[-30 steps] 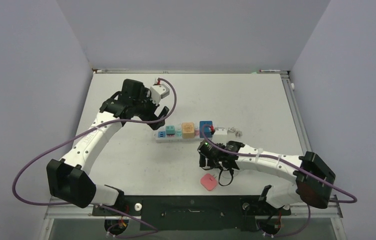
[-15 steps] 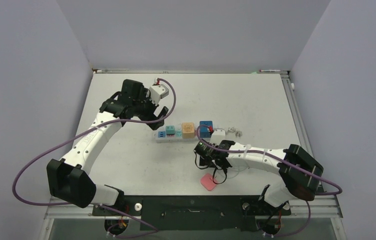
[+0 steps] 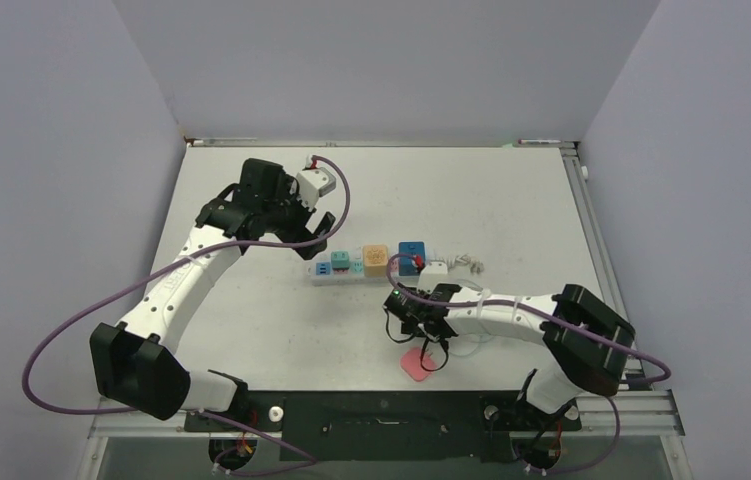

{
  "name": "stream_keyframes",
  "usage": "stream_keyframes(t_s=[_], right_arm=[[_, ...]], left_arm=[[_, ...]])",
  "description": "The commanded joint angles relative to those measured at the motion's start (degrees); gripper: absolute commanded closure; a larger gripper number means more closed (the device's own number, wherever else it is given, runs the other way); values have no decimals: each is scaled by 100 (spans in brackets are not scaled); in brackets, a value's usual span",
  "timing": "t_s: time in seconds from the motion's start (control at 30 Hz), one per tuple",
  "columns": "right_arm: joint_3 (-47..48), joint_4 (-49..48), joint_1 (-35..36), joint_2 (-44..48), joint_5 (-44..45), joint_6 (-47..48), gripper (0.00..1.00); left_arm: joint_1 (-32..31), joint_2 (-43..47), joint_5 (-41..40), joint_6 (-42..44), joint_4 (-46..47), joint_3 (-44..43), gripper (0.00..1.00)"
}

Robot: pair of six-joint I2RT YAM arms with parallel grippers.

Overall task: Insert the plug
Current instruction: Pick up the plug from the center of the board.

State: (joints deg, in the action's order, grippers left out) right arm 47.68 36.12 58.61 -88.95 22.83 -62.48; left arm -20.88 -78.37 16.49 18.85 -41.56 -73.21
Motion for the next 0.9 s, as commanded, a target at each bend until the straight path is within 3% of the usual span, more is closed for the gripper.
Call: stream_keyframes(t_s=[0.0, 0.2, 0.5, 0.7, 0.87], right_arm=[[-43, -15, 107, 614, 236, 93, 48], [100, 292, 80, 1131, 530, 228, 50], [-199, 333, -35, 740, 401, -126, 46], [-157, 520, -164, 674, 659, -226, 23], [-198, 608, -449, 1088, 761, -161, 22]], left_arm=[[32, 153, 3, -4, 146, -90, 4], [32, 158, -40, -4, 149, -55, 4], [32, 135, -43, -30, 183, -36, 4], [32, 118, -41, -48, 197, -22, 4], [32, 109, -36, -74, 245, 33, 4]])
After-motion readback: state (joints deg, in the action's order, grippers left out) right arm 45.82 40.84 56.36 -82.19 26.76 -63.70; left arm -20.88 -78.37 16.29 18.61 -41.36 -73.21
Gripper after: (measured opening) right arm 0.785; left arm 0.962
